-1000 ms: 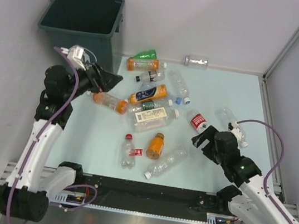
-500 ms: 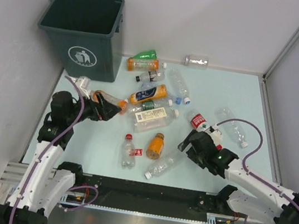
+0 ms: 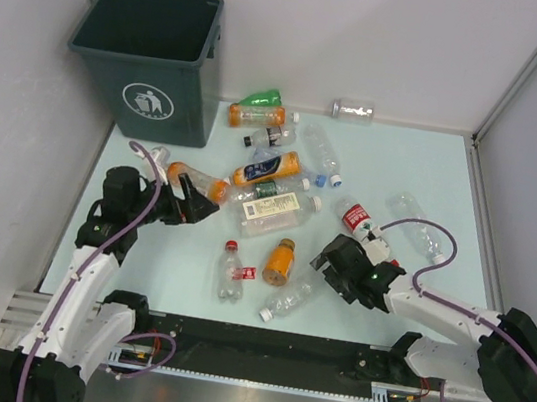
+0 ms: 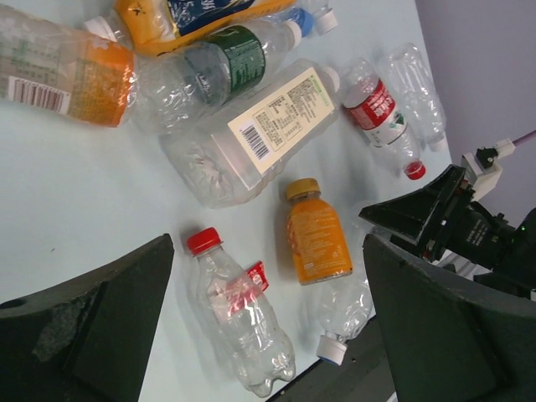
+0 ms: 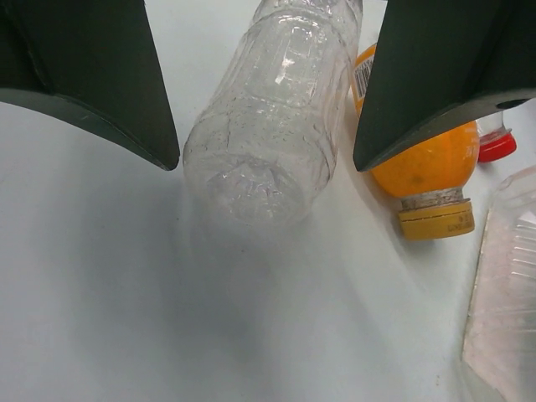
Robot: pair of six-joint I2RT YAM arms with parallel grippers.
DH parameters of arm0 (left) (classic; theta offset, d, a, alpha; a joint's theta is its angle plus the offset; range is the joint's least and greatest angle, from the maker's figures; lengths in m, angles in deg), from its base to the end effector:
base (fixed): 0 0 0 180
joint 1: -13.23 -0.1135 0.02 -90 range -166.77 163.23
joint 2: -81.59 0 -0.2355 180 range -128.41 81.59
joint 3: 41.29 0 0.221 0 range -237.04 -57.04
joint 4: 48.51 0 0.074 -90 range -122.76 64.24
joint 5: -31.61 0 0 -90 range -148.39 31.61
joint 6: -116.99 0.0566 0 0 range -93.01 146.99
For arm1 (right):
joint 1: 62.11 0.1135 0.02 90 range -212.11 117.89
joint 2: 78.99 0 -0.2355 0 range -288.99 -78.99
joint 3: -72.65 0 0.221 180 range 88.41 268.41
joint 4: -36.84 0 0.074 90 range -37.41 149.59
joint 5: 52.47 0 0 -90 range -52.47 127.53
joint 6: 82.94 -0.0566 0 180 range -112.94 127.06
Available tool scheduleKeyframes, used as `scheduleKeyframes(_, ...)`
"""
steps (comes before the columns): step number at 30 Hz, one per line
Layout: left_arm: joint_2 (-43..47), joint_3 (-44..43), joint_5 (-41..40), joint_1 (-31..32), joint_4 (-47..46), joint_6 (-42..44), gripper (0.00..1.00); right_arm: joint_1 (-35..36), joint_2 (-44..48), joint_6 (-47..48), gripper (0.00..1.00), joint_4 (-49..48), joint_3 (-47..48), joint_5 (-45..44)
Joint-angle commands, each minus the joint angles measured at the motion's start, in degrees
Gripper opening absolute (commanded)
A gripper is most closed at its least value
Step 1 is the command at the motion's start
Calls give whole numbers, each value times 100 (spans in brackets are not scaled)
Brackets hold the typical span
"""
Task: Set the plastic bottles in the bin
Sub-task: Pick up the plastic bottle at the center of the board.
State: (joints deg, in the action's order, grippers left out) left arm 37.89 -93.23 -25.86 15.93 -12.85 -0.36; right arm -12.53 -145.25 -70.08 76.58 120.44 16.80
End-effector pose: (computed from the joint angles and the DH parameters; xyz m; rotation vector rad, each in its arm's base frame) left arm 0.1749 -0.0387 0.2518 -0.0827 2.0871 -0.9036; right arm 0.1460 0.1405 0.1512 0.7342 2.4378 0.4386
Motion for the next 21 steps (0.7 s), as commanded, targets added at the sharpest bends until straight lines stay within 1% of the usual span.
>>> scheduleKeyframes(1,64,-187,-151,-33,154,274,100,78,-185,-432,89,-167,5,-273)
scheduleKeyframes(4,46,-178,-20,-33,111,318,100,130,-194,-477,83,-123,5,-326)
scheduleKeyframes(7,81,-135,77,-33,58,318,100,166,-89,-451,74,-70,5,-423)
scheduleKeyframes(8,99,-108,104,-33,32,310,100,174,-19,-433,66,-52,5,-475)
scheduleKeyframes(9,108,-99,121,-24,23,301,100,192,25,-424,60,-43,5,-519)
scheduleKeyframes(10,108,-91,156,-33,-12,301,100,201,69,-424,50,-26,14,-581)
scheduleKeyframes(12,116,-38,323,-33,-74,283,100,227,192,-415,41,44,14,-642)
scheduleKeyframes(13,116,-12,419,-24,-152,275,100,236,227,-415,34,71,14,-669)
scheduleKeyframes(16,143,59,771,-24,-267,204,100,271,429,-372,24,132,14,-739)
scheduleKeyframes(20,265,120,1132,99,-495,134,100,306,815,-196,18,211,5,-792)
scheduleKeyframes(21,309,120,1202,221,-539,125,100,324,1008,-126,17,212,14,-801)
